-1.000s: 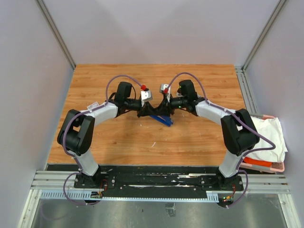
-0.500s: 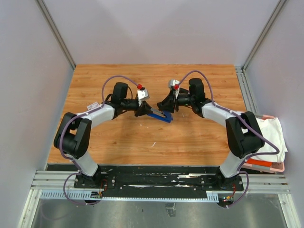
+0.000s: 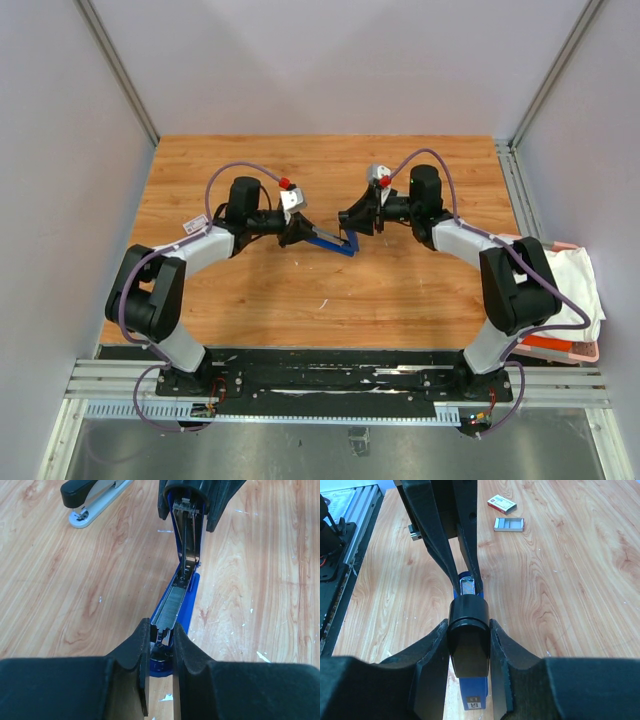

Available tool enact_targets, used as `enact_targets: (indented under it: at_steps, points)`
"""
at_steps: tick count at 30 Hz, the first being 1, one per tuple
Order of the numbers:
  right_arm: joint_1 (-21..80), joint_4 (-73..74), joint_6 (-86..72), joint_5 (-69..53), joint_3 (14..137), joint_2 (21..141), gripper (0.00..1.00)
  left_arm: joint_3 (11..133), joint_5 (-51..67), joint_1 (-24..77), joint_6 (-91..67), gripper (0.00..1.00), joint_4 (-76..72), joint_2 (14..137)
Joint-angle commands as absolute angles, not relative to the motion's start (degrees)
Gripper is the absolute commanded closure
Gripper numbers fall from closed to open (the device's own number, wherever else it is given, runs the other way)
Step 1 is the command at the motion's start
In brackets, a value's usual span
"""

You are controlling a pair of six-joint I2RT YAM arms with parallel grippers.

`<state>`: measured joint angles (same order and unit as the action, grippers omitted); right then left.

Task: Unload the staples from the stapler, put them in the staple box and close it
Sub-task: Unload the staple at the center of the board.

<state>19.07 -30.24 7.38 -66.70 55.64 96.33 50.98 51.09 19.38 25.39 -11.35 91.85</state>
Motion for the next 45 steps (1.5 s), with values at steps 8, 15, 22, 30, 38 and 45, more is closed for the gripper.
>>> enact_targets:
  at_steps: [8, 15, 22, 30, 38, 45]
  points:
    - [15.3, -32.4, 8.2, -62.4, 53.9, 97.5, 0.99, 49.0, 45.9, 17.2, 23.8, 1.00, -18.1, 87.5]
    - [14.0, -34.0, 12.4, -63.5, 51.2, 96.4, 1.00, 47.7, 46.1, 15.8, 22.5, 1.00, -19.8, 84.6]
    - [12.6, -34.2, 13.9, -65.5, 50.7, 97.4, 0.99, 45.9, 47.3, 15.0, 23.7, 1.00, -20.9, 83.5]
    - [12.2, -23.3, 28.0, -66.4, 51.2, 98.4, 1.00, 46.3, 44.7, 15.0, 28.7, 1.00, -16.1, 83.7]
    - [12.1, -17.2, 33.5, -66.9, 52.5, 99.7, 0.99, 46.6, 43.9, 15.0, 35.3, 1.00, -11.4, 83.3]
    - [12.5, -16.3, 34.1, -66.1, 53.1, 101.5, 0.99, 46.6, 41.8, 15.0, 38.4, 1.00, -8.5, 82.1]
